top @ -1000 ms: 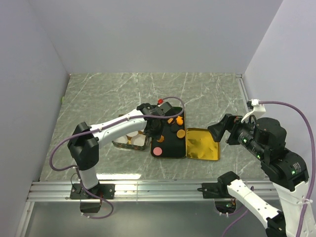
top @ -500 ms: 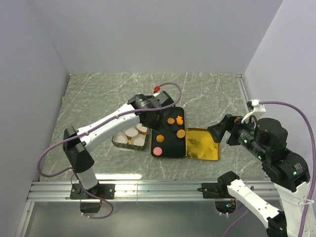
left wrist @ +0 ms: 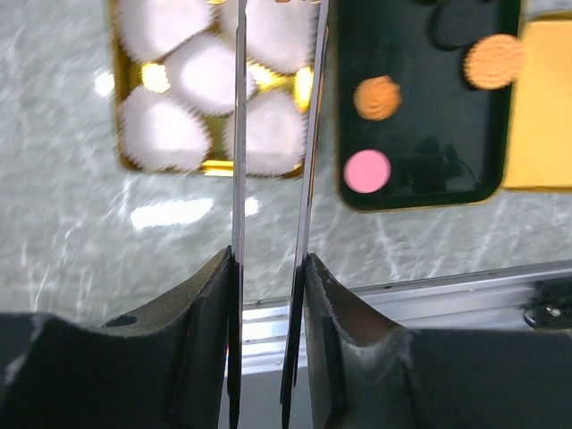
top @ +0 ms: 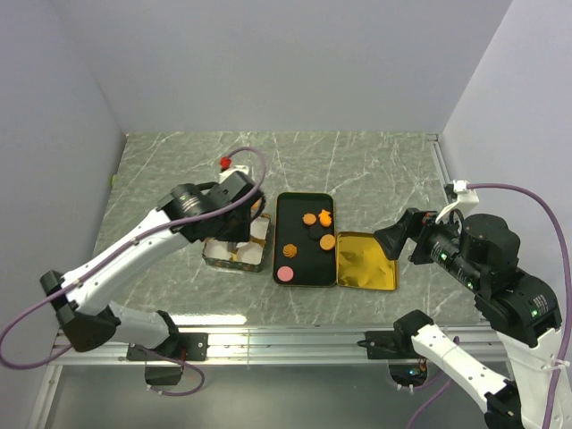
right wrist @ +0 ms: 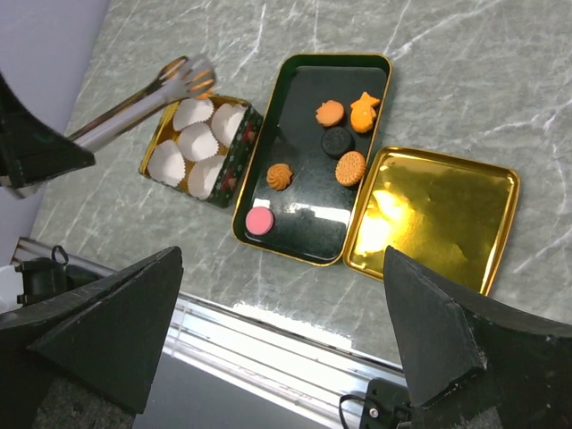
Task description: Pack the cookies
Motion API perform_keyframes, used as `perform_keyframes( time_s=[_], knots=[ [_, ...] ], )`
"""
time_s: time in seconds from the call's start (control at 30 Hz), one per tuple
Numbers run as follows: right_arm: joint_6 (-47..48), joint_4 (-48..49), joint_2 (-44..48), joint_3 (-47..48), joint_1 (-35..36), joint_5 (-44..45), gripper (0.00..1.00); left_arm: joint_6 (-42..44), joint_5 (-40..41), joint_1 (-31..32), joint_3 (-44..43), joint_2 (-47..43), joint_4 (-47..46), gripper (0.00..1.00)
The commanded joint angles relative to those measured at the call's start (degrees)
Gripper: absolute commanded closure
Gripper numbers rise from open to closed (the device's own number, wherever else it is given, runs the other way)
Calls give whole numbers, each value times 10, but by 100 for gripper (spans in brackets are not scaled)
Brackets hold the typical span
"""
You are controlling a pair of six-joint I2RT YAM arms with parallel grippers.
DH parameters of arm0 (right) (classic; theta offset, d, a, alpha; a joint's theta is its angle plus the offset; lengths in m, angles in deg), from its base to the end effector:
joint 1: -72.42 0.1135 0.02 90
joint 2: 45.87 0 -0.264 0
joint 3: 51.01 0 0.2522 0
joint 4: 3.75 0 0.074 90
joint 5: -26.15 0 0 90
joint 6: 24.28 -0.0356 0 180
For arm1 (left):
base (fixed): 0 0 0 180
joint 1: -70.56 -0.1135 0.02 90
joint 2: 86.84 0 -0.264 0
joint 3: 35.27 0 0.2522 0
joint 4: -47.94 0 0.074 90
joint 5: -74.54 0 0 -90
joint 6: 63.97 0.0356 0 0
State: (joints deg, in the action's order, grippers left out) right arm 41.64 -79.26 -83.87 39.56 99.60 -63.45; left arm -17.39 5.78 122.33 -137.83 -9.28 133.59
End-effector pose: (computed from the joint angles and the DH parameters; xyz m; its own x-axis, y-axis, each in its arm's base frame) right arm 0.0590 0.0300 0.4336 -0.5006 0.2016 -0.8419 -0.2703 0.8875 0.3733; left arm 0.1613 -0.1839 0.3845 -0.8195 0.0050 -0.5731 0.0812 0.9909 -0.1075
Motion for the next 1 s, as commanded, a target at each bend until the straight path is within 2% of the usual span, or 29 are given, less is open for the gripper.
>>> perform_keyframes(
  time_s=[0.0,0.17,0.5,0.97],
  knots=[
    [1,26,-1,-1,7,-2,0,-32,19,-12,37,-41,17,70],
    [-2,25,2,-9,8,-14,0,-40,18,-41,92,-81,12,69],
    [-2,24,3,-9,9,-16,0,-25,21,-104,114,-68,-5,67],
    [2,22,4,-6,8,-7,0,-5,22,-123,132,-42,-40,61]
  ],
)
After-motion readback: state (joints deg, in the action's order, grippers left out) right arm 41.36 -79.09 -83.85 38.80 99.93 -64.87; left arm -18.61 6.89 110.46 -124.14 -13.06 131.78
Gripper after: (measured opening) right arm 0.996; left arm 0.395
